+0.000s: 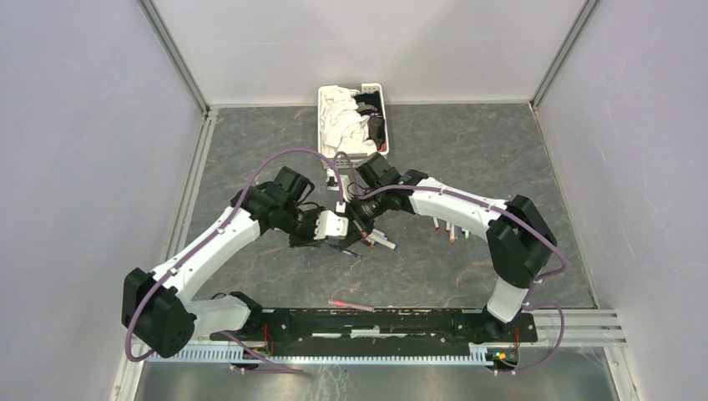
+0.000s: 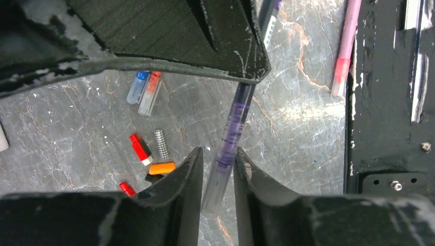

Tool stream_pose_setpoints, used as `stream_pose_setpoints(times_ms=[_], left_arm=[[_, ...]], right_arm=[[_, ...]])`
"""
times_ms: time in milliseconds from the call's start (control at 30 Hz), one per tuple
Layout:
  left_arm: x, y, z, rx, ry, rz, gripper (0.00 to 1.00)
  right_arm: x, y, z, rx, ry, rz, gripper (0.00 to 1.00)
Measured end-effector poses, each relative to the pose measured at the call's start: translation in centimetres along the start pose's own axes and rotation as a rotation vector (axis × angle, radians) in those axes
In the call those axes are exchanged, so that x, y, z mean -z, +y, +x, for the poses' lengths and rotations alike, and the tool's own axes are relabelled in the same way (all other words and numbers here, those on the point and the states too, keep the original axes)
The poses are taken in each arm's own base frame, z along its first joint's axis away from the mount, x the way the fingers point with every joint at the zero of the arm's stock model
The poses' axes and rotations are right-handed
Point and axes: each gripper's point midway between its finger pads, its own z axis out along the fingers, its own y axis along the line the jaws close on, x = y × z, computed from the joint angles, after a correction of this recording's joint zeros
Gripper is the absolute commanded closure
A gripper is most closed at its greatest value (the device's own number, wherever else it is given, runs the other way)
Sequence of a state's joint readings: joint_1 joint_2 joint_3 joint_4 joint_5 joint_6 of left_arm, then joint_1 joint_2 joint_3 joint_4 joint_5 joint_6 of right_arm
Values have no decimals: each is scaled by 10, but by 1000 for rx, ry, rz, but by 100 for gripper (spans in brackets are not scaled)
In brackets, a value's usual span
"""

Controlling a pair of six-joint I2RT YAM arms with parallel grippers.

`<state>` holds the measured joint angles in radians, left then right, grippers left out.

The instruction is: Open the pen caps

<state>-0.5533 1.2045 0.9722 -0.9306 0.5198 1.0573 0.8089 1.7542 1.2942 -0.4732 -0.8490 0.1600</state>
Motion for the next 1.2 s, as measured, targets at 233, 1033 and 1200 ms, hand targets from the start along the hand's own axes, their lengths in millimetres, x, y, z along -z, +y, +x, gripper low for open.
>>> stream_pose_setpoints(times_ms=[233,1033,1200], left_arm=[[-4,-12,3,2,23,52,84],[-5,-7,-6,-47,12,66,98],[8,11,16,-56,84,6,98]], right_arm=[[-6,-6,-2,-29,-6,-9,60],[-28,3,5,-28,-51,-116,100],[1,-17,38,-79,-83,-19,100]])
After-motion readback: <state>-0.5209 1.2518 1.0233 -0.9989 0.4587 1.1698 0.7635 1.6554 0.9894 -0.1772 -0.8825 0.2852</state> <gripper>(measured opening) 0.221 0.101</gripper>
